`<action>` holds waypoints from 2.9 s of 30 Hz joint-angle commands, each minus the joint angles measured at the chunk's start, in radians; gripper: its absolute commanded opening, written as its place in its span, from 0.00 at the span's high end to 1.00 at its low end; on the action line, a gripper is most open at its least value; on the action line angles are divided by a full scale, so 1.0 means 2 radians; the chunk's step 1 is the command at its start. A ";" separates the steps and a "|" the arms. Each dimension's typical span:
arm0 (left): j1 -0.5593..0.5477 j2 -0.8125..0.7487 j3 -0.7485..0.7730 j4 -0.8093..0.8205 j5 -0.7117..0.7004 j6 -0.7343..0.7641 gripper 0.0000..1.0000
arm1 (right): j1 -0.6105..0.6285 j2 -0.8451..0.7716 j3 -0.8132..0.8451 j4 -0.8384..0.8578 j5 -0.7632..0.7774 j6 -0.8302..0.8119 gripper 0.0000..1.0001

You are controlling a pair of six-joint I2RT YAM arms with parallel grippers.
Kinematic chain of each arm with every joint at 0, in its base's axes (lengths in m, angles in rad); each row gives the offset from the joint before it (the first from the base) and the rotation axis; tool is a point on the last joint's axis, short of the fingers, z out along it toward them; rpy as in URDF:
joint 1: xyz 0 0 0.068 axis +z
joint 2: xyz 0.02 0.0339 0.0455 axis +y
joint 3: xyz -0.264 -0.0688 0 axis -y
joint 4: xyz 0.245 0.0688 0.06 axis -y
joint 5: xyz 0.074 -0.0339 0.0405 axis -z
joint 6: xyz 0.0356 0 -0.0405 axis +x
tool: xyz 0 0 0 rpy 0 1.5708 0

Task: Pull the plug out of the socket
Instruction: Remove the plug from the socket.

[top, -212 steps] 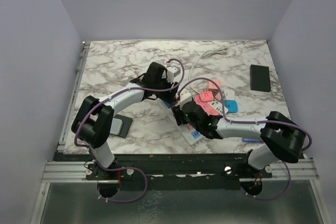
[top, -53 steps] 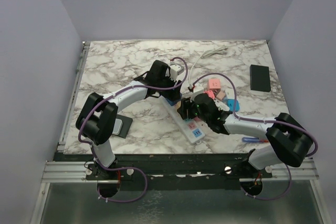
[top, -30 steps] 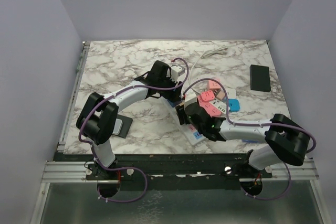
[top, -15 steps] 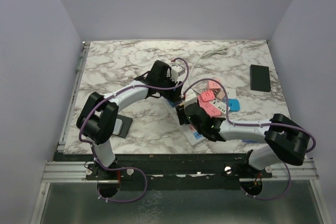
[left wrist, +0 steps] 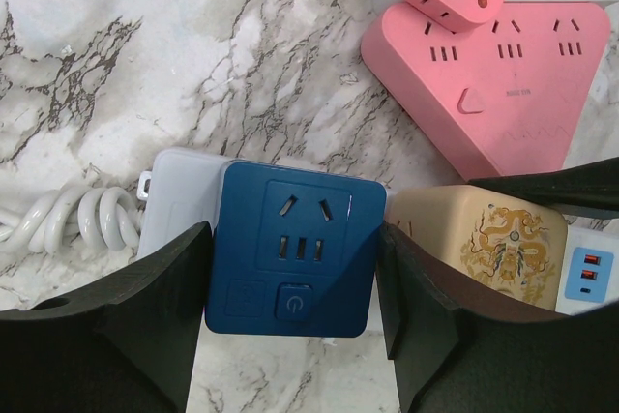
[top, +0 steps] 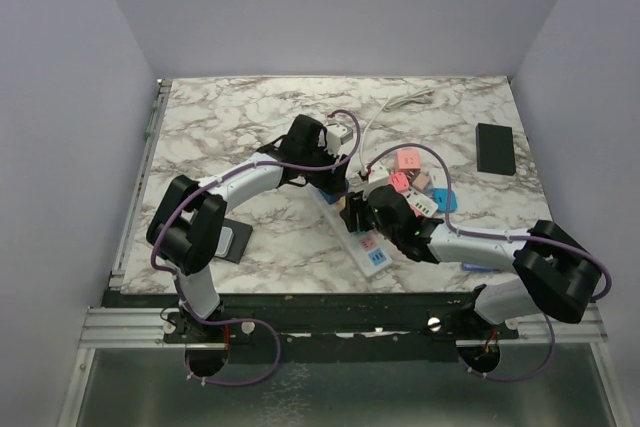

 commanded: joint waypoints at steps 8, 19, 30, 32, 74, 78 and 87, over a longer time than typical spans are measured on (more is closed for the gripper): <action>0.009 0.057 -0.027 -0.092 -0.065 -0.001 1.00 | -0.024 -0.005 -0.009 0.019 -0.004 0.016 0.99; 0.009 0.061 -0.024 -0.094 -0.066 -0.001 1.00 | 0.019 -0.014 -0.015 0.026 0.050 -0.017 0.99; 0.008 0.063 -0.023 -0.096 -0.067 -0.001 1.00 | 0.074 -0.001 0.003 0.014 0.120 -0.051 0.99; 0.008 0.063 -0.022 -0.097 -0.066 -0.001 1.00 | 0.076 0.001 0.006 0.014 0.123 -0.053 0.99; 0.007 0.079 -0.019 -0.103 -0.065 -0.001 1.00 | -0.036 -0.047 0.009 0.005 -0.019 0.027 0.99; 0.006 0.080 -0.018 -0.103 -0.065 0.000 1.00 | -0.036 -0.051 0.009 0.006 -0.026 0.028 0.99; 0.006 0.084 -0.017 -0.104 -0.064 -0.001 1.00 | -0.020 -0.027 0.009 0.004 -0.008 -0.022 0.99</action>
